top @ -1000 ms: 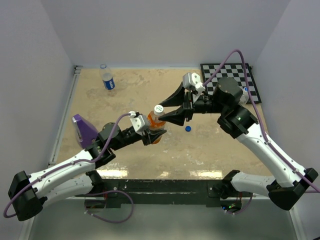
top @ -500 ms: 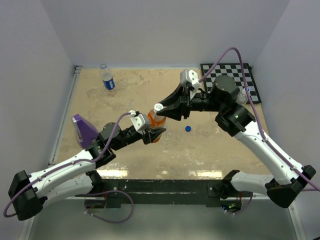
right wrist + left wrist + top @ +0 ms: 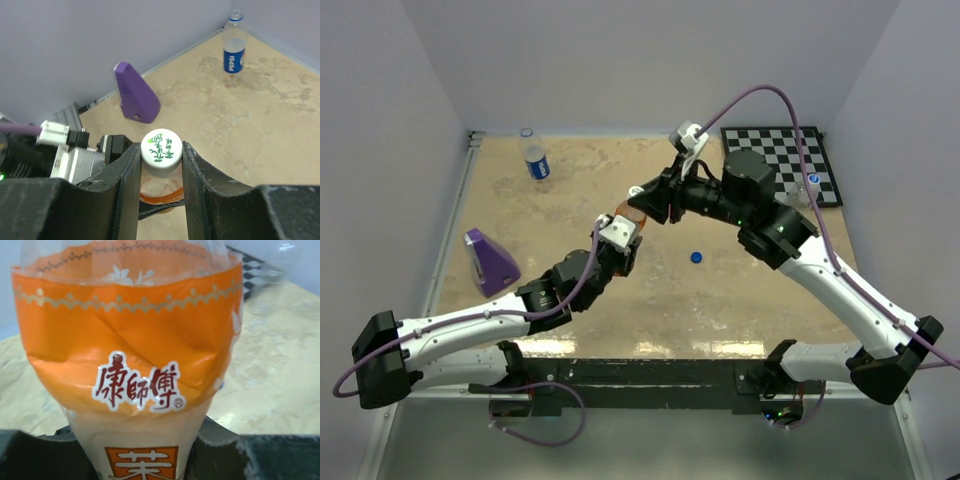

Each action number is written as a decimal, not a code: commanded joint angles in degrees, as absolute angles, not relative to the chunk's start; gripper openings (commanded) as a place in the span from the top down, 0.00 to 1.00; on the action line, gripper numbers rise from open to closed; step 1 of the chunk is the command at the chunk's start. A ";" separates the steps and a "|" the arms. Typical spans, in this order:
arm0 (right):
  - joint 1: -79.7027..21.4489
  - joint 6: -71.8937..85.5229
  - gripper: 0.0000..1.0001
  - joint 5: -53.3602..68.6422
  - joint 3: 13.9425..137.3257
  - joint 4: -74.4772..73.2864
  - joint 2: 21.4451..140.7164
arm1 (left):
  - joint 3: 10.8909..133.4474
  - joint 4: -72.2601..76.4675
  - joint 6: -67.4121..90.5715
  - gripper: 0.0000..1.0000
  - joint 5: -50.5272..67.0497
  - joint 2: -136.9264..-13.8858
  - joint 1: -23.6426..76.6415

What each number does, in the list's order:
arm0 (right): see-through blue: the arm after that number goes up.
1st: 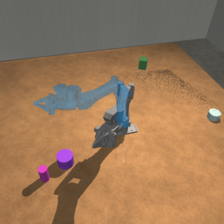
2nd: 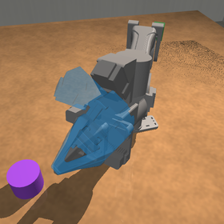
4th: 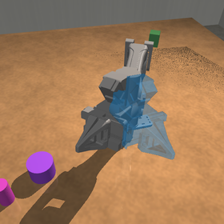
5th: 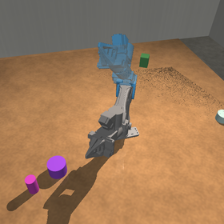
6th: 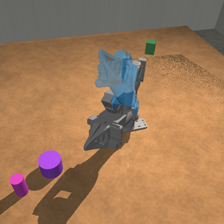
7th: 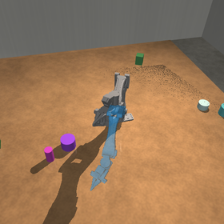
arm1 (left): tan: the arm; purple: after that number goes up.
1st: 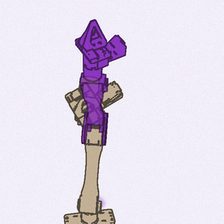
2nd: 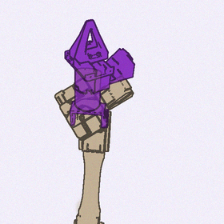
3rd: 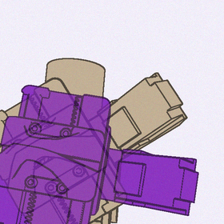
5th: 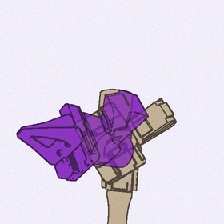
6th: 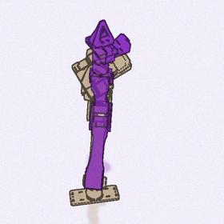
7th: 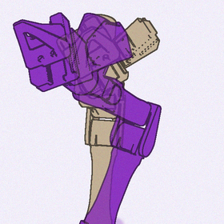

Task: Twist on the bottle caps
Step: Screw the bottle cap onto the plastic bottle.

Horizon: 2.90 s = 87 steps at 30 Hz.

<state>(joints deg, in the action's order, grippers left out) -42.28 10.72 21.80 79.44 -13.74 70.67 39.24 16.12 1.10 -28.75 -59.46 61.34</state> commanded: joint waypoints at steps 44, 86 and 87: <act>-36.74 8.44 0.40 52.29 73.56 4.75 63.72 | 37.97 20.83 3.08 0.95 25.31 -53.00 48.34; -44.74 17.48 1.00 6.83 74.89 -10.39 68.21 | 54.50 15.65 -7.40 0.99 -60.84 -72.52 73.48; -44.56 17.49 0.95 7.64 74.62 -9.41 67.25 | 53.88 15.30 -6.43 0.99 -59.17 -71.64 73.22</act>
